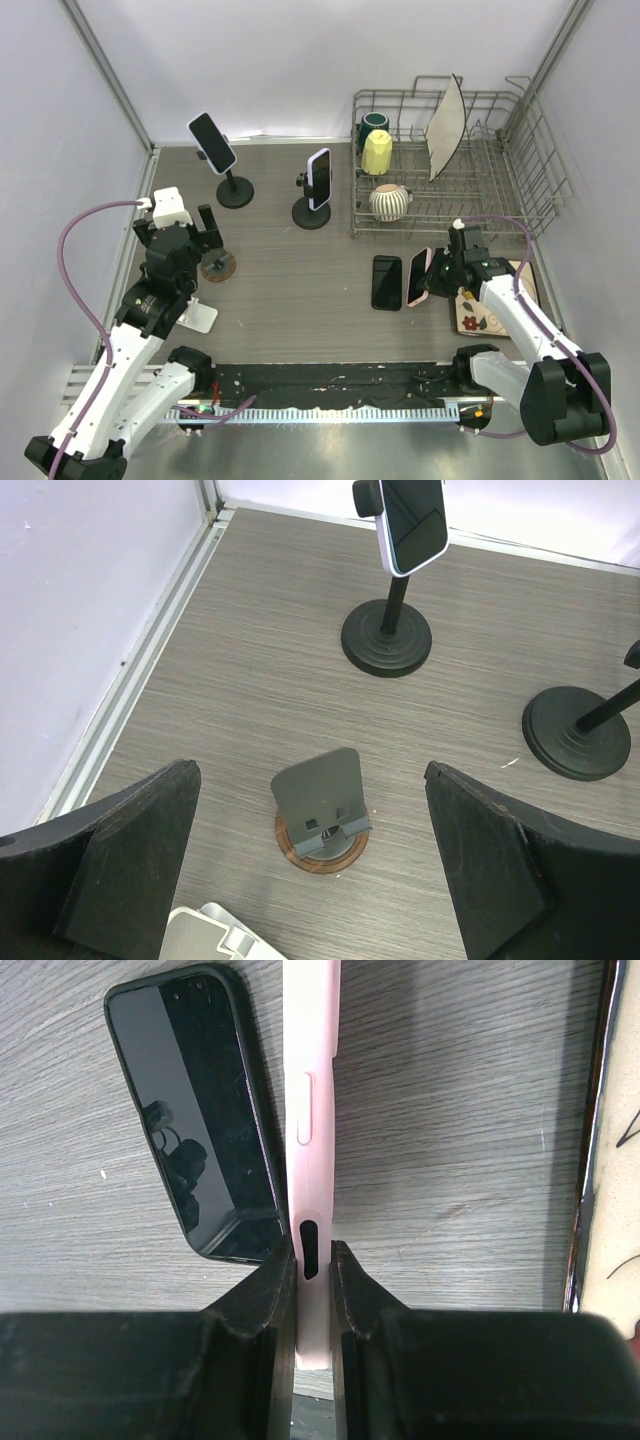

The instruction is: Remove the phone from the phone stand

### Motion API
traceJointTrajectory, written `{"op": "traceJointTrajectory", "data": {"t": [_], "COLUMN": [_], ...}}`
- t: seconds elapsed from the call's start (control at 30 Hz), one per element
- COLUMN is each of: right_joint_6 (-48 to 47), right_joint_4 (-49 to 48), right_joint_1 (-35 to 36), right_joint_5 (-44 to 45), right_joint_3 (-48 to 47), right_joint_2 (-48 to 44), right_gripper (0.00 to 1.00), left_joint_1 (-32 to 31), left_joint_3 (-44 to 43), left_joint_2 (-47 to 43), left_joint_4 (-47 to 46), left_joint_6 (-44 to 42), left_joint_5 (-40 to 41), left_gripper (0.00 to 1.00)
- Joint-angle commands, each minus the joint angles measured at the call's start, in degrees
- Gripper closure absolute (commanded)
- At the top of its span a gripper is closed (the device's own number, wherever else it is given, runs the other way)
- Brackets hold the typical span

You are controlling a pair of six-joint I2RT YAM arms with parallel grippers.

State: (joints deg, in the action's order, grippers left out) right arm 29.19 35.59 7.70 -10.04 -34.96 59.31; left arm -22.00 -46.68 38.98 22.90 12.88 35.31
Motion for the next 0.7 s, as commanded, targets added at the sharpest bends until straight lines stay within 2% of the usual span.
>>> {"op": "traceJointTrajectory", "data": {"t": [0.0, 0.03, 0.07, 0.17, 0.3, 0.53, 0.63, 0.67], "right_joint_6": [1.4, 1.5, 1.5, 1.5, 1.4, 1.0, 0.5, 0.4], "right_joint_4": [-1.1, -1.0, -0.5, -0.3, -0.3, -0.3, -0.3, -0.3], "right_joint_1": [-0.1, -0.2, -0.2, -0.4, -0.7, -1.2, -1.3, -1.3], "right_joint_5": [3.1, 3.8, 4.2, 4.9, 5.6, 7.0, 8.1, 9.2], "right_joint_3": [-0.5, -0.6, -0.8, -1.2, -1.3, -1.9, -2.4, -2.6], "right_joint_2": [1.6, 1.9, 2.7, 3.6, 3.6, 4.9, 5.3, 5.3], "right_gripper": [0.89, 0.86, 0.78, 0.68, 0.61, 0.56, 0.48, 0.43], "left_joint_1": [0.3, 0.3, 0.3, 0.3, 0.3, 0.3, 0.3, 0.3], "left_joint_3": [0.2, 0.2, 0.2, 0.2, 0.3, 0.4, 0.4, 0.4], "left_joint_2": [-0.7, -0.7, -0.8, -1.0, -1.6, -2.2, -2.3, -2.4], "left_joint_4": [-2.9, -2.9, -2.7, -2.6, -2.5, -2.2, -2.2, -2.1], "left_joint_6": [-0.8, -0.8, -0.7, -0.6, -0.4, -0.1, -0.1, -0.1], "left_joint_5": [0.2, 0.1, 0.0, -0.3, -0.5, -0.9, -0.9, -0.9], "left_gripper": [0.00, 0.00, 0.00, 0.00, 0.00, 0.00, 0.00, 0.00]}}
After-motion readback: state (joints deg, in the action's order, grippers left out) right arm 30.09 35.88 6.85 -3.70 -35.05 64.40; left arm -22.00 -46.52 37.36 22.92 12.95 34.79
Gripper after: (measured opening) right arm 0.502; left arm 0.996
